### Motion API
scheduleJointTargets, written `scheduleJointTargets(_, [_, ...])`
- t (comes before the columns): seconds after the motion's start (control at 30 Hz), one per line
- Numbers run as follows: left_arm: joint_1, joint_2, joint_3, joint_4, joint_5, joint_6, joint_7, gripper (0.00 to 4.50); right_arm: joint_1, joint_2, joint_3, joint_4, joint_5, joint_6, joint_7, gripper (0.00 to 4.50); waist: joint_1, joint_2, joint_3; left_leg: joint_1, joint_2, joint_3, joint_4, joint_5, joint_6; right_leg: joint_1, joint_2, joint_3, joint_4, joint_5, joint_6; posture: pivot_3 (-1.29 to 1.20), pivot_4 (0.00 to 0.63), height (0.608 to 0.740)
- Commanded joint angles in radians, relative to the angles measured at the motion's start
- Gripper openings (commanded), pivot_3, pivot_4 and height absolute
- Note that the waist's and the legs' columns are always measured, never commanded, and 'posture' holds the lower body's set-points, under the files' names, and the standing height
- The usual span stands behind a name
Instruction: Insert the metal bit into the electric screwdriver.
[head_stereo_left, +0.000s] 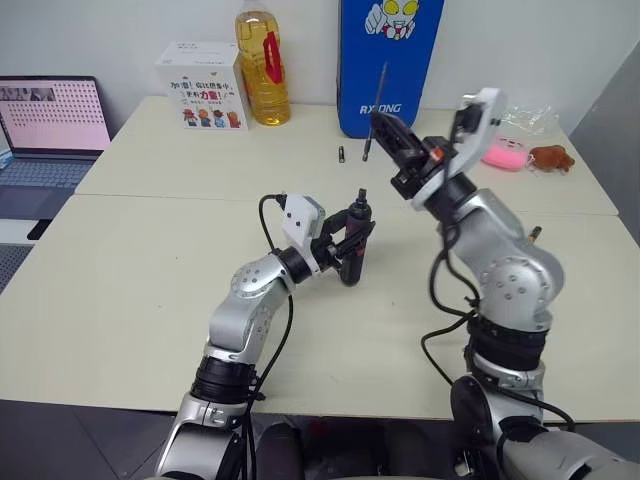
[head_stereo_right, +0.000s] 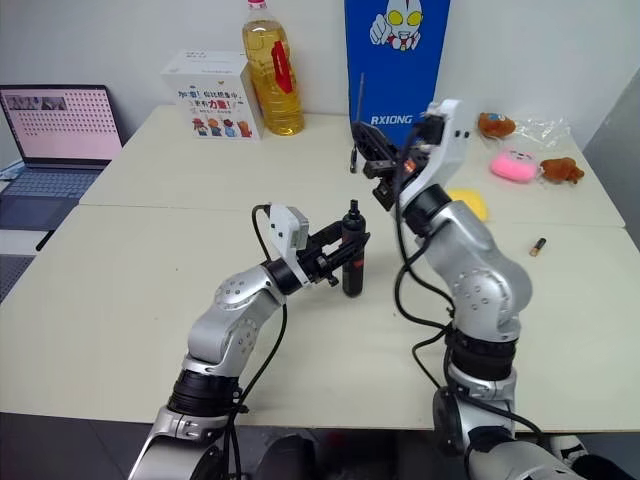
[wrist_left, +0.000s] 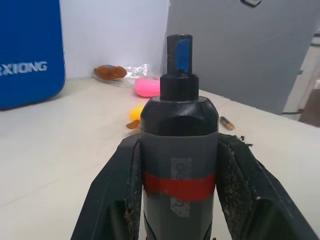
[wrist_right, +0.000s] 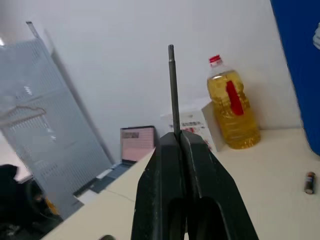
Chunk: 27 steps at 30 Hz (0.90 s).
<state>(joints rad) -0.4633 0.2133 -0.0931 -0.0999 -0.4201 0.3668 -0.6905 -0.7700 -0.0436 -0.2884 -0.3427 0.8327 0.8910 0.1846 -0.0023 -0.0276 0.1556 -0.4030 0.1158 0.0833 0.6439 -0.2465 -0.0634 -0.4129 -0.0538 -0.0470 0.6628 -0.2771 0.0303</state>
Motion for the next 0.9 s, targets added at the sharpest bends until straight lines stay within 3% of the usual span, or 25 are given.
scheduleJointTargets(0.03, [-0.031,0.044,0.016,-0.133,-0.122,0.075,-0.096,1.67,-0.059,-0.055,-0.119,0.027,0.302,0.099,-0.022,0.03,0.000,0.001,0.000,0.000,0.000,0.000,0.000,0.000,0.000,0.000,0.000,0.000,0.000,0.000,0.000,0.00,0.150,0.740])
scheduleJointTargets(0.3, [-0.037,0.060,0.023,-0.210,-0.215,0.169,-0.095,1.67,-0.025,-0.142,-0.114,0.039,0.569,0.143,-0.097,0.03,0.000,0.003,0.002,0.000,0.000,0.000,0.000,0.000,0.000,0.000,0.000,0.001,0.000,0.000,0.000,0.00,0.150,0.740])
scheduleJointTargets(0.5, [0.001,0.060,0.000,-0.179,-0.171,0.113,-0.101,1.67,0.033,-0.205,-0.077,0.024,0.656,0.127,-0.107,0.03,0.000,0.003,0.002,0.000,0.000,0.000,0.000,0.000,0.000,0.000,0.000,0.001,0.000,0.000,0.000,0.00,0.150,0.740])
scheduleJointTargets(0.9, [0.002,0.060,0.008,-0.232,-0.238,0.186,-0.090,1.67,0.119,-0.303,-0.036,-0.006,0.734,0.070,-0.107,0.03,0.001,0.004,0.003,0.000,0.000,0.000,0.000,0.000,0.000,0.000,0.000,0.001,0.000,0.000,0.000,0.00,0.150,0.740])
